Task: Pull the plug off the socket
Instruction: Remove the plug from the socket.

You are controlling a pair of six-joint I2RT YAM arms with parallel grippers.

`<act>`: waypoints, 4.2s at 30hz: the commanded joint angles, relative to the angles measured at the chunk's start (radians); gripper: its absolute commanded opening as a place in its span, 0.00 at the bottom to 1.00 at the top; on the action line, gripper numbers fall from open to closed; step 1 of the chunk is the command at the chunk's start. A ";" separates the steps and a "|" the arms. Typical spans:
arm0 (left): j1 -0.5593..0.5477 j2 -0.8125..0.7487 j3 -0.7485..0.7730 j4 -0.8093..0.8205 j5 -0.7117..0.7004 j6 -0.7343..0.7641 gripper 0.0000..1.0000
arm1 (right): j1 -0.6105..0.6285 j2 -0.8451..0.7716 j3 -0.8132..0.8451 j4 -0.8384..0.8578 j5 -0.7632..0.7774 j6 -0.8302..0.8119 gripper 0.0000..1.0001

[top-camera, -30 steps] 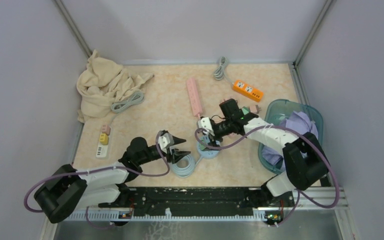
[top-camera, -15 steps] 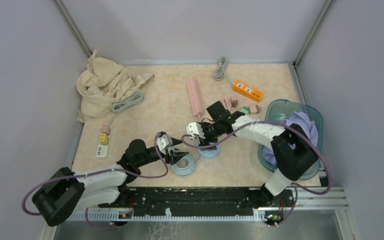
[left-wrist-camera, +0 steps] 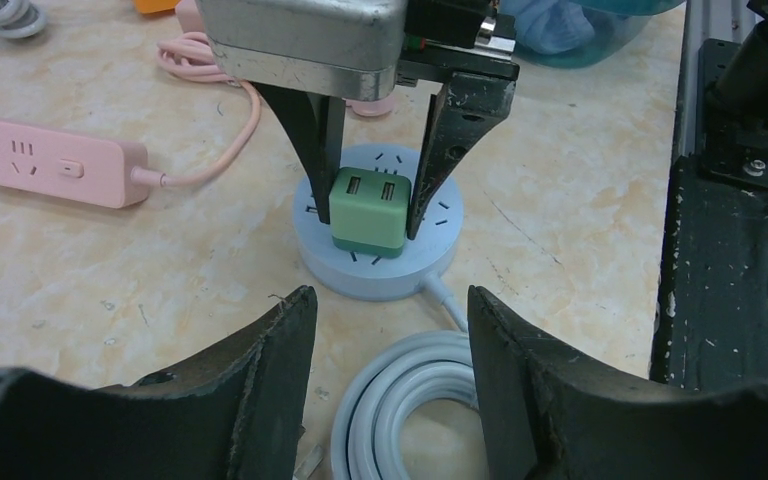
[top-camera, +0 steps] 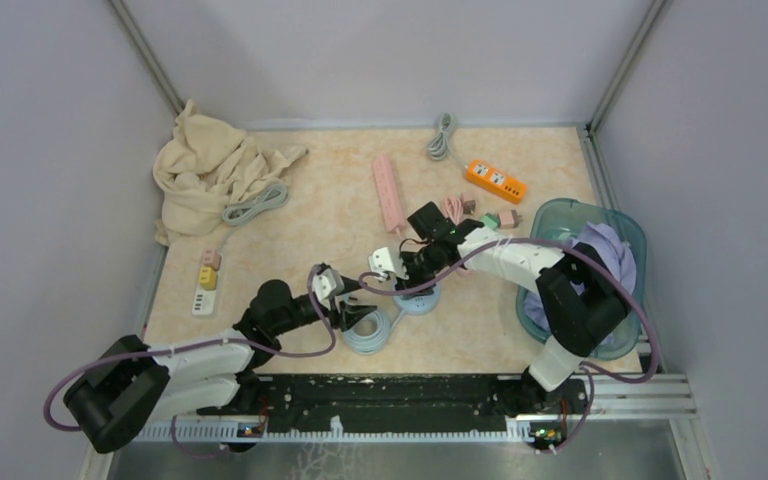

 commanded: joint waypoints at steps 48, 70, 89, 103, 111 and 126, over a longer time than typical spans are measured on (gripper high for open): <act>0.159 0.551 0.211 0.373 0.168 -0.870 0.76 | 0.012 -0.271 -0.103 -0.078 -0.264 -0.560 0.00; 0.174 0.742 0.319 0.483 0.290 -0.992 0.63 | 0.012 -0.263 -0.100 -0.119 -0.298 -0.616 0.00; 0.143 0.780 0.404 0.325 0.334 -0.923 0.55 | 0.012 -0.253 -0.099 -0.118 -0.300 -0.614 0.00; 0.143 0.775 0.403 0.329 0.315 -0.924 0.04 | 0.013 -0.217 -0.031 -0.201 -0.293 -0.554 0.00; 0.140 0.755 0.410 0.271 0.271 -0.894 0.00 | 0.100 -0.206 -0.051 -0.050 -0.270 -0.352 0.00; 0.175 0.742 0.358 0.297 0.284 -0.848 0.00 | 0.098 -0.193 -0.009 -0.065 -0.222 -0.302 0.00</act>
